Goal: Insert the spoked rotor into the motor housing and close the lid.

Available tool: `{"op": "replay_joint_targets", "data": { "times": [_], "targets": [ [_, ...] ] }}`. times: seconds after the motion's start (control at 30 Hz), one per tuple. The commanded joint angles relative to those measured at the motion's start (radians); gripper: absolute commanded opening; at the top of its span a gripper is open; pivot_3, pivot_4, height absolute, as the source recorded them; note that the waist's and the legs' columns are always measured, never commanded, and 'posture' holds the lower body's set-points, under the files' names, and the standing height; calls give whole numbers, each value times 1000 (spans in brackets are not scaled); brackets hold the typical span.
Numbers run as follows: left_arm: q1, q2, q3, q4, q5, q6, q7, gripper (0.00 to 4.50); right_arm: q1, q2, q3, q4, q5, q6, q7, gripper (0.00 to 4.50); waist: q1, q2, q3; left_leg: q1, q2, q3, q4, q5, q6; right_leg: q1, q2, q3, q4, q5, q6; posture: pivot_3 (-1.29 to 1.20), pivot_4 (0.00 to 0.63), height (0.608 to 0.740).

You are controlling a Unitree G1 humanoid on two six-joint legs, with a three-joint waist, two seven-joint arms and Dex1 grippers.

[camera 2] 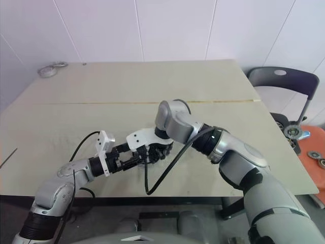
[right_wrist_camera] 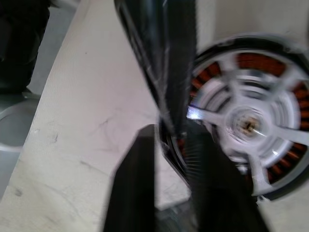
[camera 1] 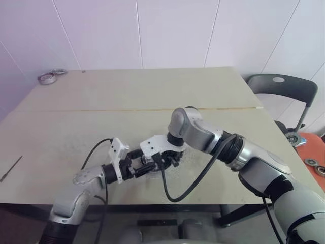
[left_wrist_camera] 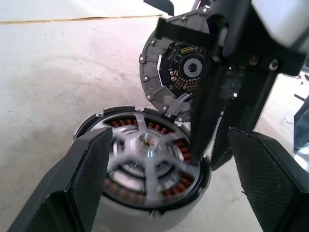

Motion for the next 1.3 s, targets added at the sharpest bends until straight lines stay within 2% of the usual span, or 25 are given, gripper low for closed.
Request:
{"op": "replay_joint_targets", "data": {
  "times": [0.03,0.07,0.33,0.6,0.73,0.8,1.03,1.17,1.3],
  "targets": [
    [-10,6,20,-17,-14,-3,-4,4069,-12,12,-33,-16,-4,7,-2,2009,0,0,0,0,0,0,0,0,0,0,0,0,0,0,0,0,0,740],
    [-9,5,20,-18,-14,-2,-3,4069,-15,20,-34,-8,-6,22,-8,2324,0,0,0,0,0,0,0,0,0,0,0,0,0,0,0,0,0,740],
    [-7,0,21,-21,-15,-1,3,4069,-43,29,-65,-17,11,12,6,2324,0,0,0,0,0,0,0,0,0,0,0,0,0,0,0,0,0,740],
    [-24,4,26,-3,-23,-2,-15,4069,-92,-13,-202,-108,141,-44,61,2324,1,0,0,0,0,0,0,0,0,0,0,0,-1,0,0,0,0,740],
    [-47,13,27,17,-24,-4,-33,4069,-98,-27,-249,-82,132,-124,47,2324,1,0,0,-1,0,0,0,0,0,0,0,0,-2,-1,-1,0,0,740],
    [-57,18,28,28,-21,-6,-40,4069,-107,-30,-275,-50,125,-172,27,2324,1,0,0,-1,0,0,0,0,0,0,0,0,-3,0,-1,0,0,740],
    [-56,59,70,15,-31,-1,-58,4069,-164,-68,-464,227,96,-394,-197,2324,3,0,0,-2,0,0,-1,0,0,0,0,0,-4,2,-3,0,0,740],
    [-17,88,96,-10,-41,-4,-65,4069,-112,-118,-556,235,133,-424,-225,2324,1,0,0,-7,0,0,-1,0,0,-3,-1,0,-8,3,-4,0,0,740],
    [31,125,112,-71,-64,9,-86,4069,7,-178,-658,235,167,-454,-272,2324,2,0,0,-10,0,0,-2,0,0,-5,-1,-1,-9,3,-3,0,0,740]
  ]
}}
